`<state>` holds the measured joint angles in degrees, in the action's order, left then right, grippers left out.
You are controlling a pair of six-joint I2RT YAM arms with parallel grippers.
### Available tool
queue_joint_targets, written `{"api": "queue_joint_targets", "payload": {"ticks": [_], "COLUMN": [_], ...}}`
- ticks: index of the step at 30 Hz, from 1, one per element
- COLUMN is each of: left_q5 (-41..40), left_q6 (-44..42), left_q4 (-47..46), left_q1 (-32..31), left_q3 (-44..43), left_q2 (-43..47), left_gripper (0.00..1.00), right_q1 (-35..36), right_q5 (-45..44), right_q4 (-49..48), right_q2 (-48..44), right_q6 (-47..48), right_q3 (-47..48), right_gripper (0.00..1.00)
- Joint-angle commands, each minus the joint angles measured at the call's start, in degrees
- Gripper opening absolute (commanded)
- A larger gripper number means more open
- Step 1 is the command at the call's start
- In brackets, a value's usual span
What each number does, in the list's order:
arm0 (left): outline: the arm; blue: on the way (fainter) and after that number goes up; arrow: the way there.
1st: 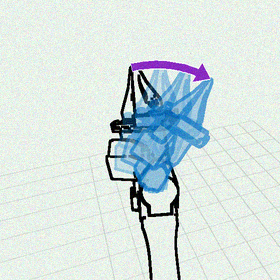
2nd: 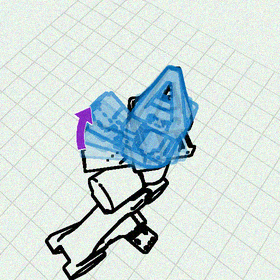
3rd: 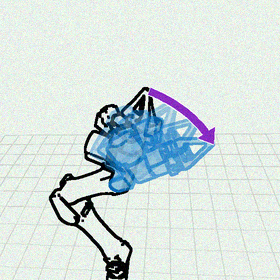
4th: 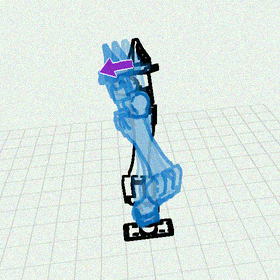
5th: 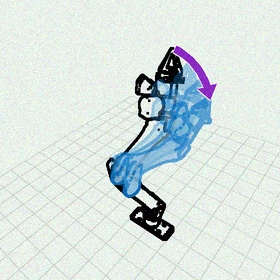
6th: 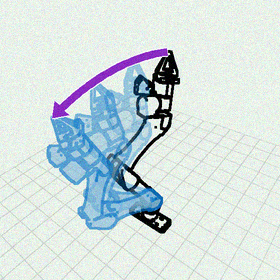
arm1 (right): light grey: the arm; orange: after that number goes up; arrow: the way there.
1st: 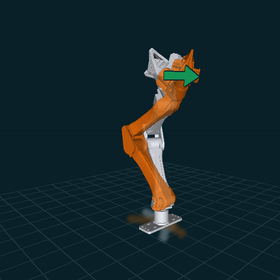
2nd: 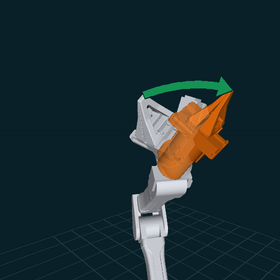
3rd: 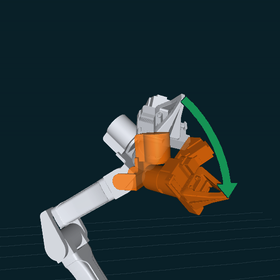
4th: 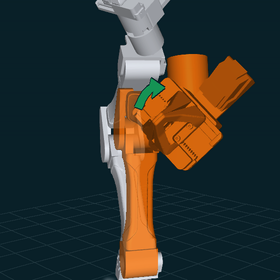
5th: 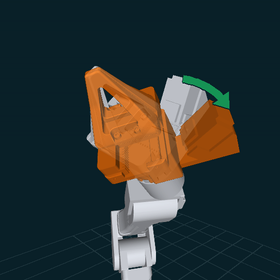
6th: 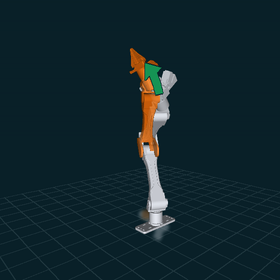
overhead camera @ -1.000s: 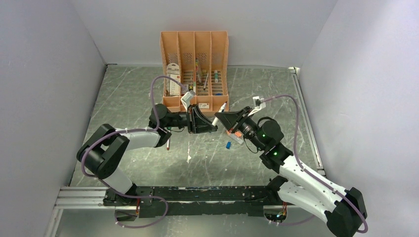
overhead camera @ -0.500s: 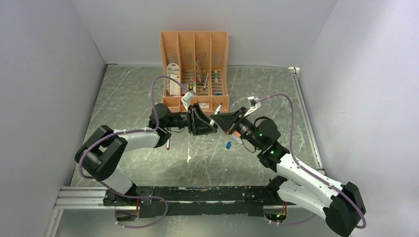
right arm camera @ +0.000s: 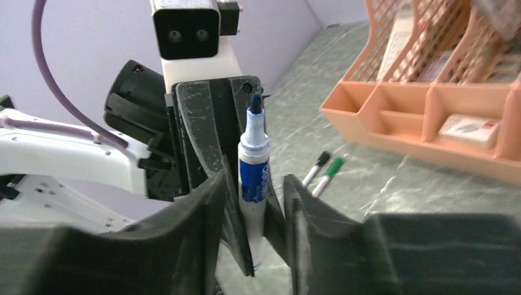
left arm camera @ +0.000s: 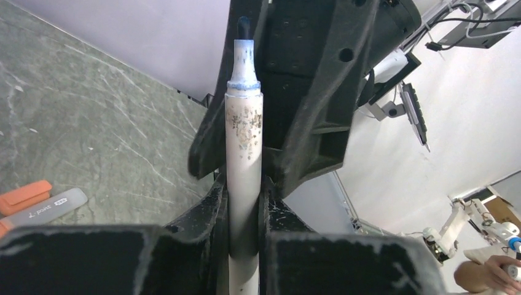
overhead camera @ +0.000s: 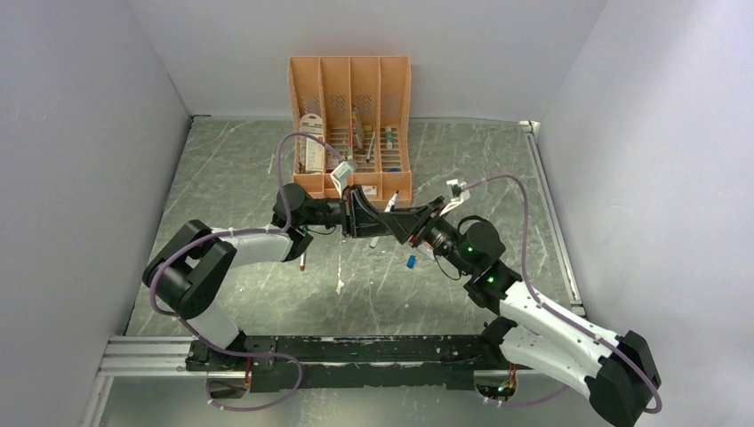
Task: Insert the pens into the pen caps
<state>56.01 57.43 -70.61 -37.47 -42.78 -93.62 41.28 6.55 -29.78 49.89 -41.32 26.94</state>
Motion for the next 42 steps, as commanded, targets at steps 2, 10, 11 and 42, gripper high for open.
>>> {"api": "queue_joint_targets", "payload": {"ticks": [2,10,11,42], "left_q5": [-2.60,-15.29,-17.08,-17.71], "left_q6": [-3.06,-17.45,-19.82,-25.73], "left_q4": [-2.52,21.88,25.80,41.19], "left_q1": [2.10,8.40,8.20,8.12], "left_q3": [3.11,9.20,9.06,9.81], "left_q2": [2.10,19.29,21.74,32.70], "left_gripper": [0.07,0.07,0.07,0.07], "right_q1": [0.81,0.73,0.86,2.63], "right_q5": [-7.20,-17.88,-18.26,-27.26], "right_q4": [3.98,31.83,34.24,29.02], "right_q2": [-6.54,-7.13,-6.63,23.48], "right_q6": [2.04,5.47,4.02,-3.08], "right_q3": [-0.07,3.33,2.59,-1.90], "right_gripper": [0.55,0.41,0.35,0.00]}}
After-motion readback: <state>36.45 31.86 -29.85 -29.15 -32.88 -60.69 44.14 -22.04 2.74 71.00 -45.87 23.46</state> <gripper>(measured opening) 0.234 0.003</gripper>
